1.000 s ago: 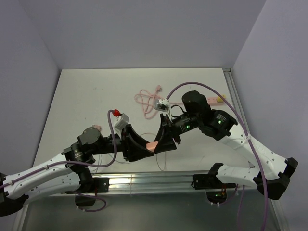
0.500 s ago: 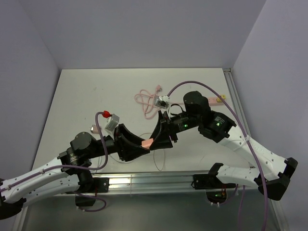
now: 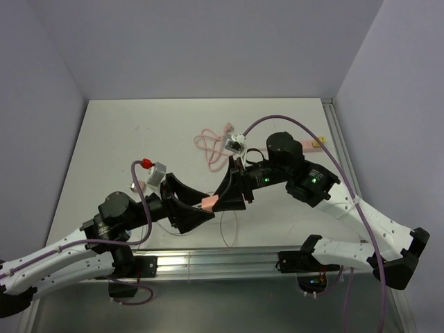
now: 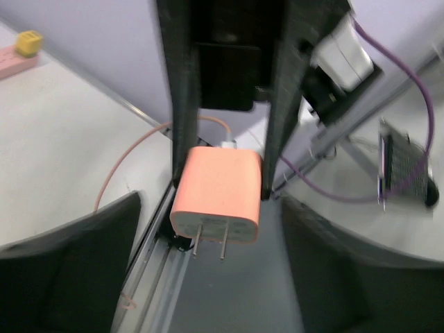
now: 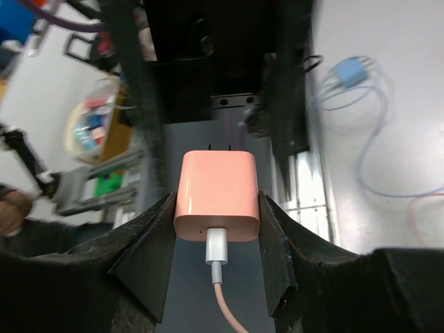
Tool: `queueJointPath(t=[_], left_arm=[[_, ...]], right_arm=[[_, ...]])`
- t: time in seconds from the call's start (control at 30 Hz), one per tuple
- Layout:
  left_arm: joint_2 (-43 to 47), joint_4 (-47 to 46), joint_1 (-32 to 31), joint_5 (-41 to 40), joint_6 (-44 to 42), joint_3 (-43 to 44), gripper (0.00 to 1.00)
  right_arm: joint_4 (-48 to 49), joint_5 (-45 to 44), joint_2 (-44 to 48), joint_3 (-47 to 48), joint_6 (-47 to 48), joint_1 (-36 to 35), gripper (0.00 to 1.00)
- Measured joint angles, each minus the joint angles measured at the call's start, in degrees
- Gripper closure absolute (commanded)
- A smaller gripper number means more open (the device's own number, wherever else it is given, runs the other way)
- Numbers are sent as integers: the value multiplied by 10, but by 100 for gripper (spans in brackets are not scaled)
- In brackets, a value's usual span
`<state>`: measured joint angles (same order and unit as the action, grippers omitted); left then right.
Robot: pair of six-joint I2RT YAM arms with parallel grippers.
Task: Insert the plug
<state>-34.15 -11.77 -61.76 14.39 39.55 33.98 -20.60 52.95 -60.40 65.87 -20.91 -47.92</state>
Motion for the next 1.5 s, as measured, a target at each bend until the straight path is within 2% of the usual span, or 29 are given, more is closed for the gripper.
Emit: queueJointPath(t=[0.03, 0.23, 0.4, 0.63, 0.83, 1.03, 1.3, 1.5], left_arm=[[2, 7, 0, -14, -4, 0, 0], [51, 121, 1, -165, 6, 5, 1], [93, 216, 1, -280, 17, 33, 0], [136, 255, 1, -318, 19, 37, 0], [164, 281, 1, -319, 18, 37, 0], [179, 303, 1, -316, 15, 37, 1], [179, 301, 1, -301, 11, 24, 1], [166, 296, 1, -286, 3, 10, 1]], right_arm=[[-3, -13, 2, -1, 5, -1, 100], [-67, -135, 20, -10, 114, 0, 100], [-175, -292, -41, 40, 247, 18, 100], [-325, -519, -116, 72, 392, 63, 100], [-400, -638, -84, 56, 443, 141, 100], [-407, -680, -67, 15, 481, 233, 100], [-322, -704, -192, 26, 572, 331, 100], [-288, -673, -282, 112, 598, 374, 100]])
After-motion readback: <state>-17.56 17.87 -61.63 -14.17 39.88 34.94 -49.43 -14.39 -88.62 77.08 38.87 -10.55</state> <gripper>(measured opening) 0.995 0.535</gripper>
